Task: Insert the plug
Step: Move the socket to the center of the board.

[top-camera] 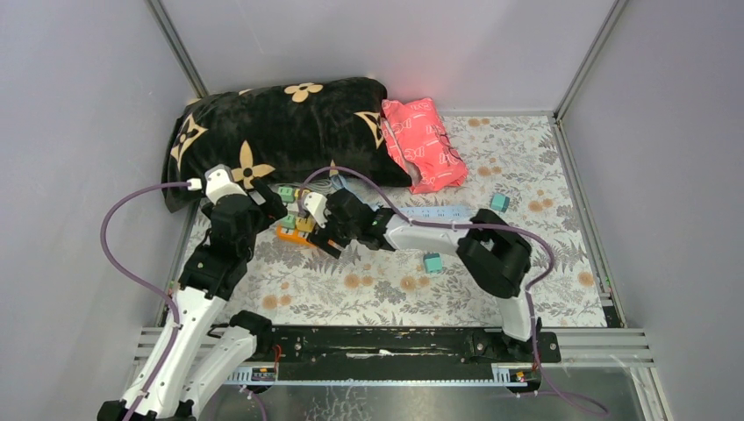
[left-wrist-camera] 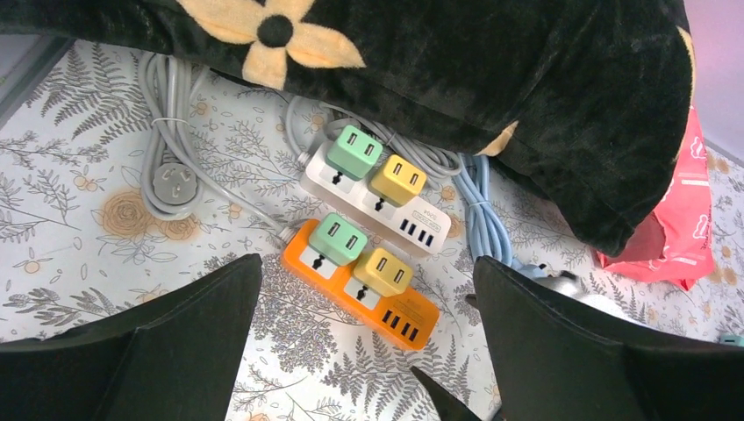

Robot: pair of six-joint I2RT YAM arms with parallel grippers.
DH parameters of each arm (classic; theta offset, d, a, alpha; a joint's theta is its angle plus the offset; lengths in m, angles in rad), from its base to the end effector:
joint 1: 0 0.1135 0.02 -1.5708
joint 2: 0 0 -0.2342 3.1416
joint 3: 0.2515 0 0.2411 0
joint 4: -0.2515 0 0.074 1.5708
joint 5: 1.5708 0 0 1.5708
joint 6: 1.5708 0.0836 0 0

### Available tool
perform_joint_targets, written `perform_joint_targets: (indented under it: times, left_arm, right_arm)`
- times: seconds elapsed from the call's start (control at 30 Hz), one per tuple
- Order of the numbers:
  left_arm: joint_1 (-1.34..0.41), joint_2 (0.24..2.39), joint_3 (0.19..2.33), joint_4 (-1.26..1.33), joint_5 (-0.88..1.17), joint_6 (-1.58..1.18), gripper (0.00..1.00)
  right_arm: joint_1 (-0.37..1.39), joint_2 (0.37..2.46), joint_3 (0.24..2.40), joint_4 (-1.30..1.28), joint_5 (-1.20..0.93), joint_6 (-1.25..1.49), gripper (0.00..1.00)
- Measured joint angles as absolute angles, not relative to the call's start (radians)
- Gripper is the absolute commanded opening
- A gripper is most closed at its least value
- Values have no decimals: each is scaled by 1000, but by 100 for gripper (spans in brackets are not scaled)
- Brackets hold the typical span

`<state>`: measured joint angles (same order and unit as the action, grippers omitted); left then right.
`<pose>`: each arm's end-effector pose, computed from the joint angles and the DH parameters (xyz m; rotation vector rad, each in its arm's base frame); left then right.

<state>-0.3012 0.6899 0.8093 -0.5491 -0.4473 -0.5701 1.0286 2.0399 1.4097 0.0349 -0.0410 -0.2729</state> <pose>0.2016 -0.0248 0.2877 -0.5399 1.8820 -0.1252 0.2449 0.4132 0.1449 -1.3547 1.7397 0.4735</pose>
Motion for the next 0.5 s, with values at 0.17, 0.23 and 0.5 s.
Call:
perform_joint_targets:
  times: [0.17, 0.23, 0.5]
  left_arm:
    - [-293, 706, 805, -538, -406, -564, 98]
    - [-293, 721, 805, -530, -386, -558, 98]
    - [-292, 813, 797, -489, -205, -571, 93]
  right_arm:
    - [1023, 1916, 1362, 20, -25, -277, 89]
    - [1016, 1872, 1348, 6, -14, -281, 90]
    - [907, 1754, 1228, -30, 69, -286, 91]
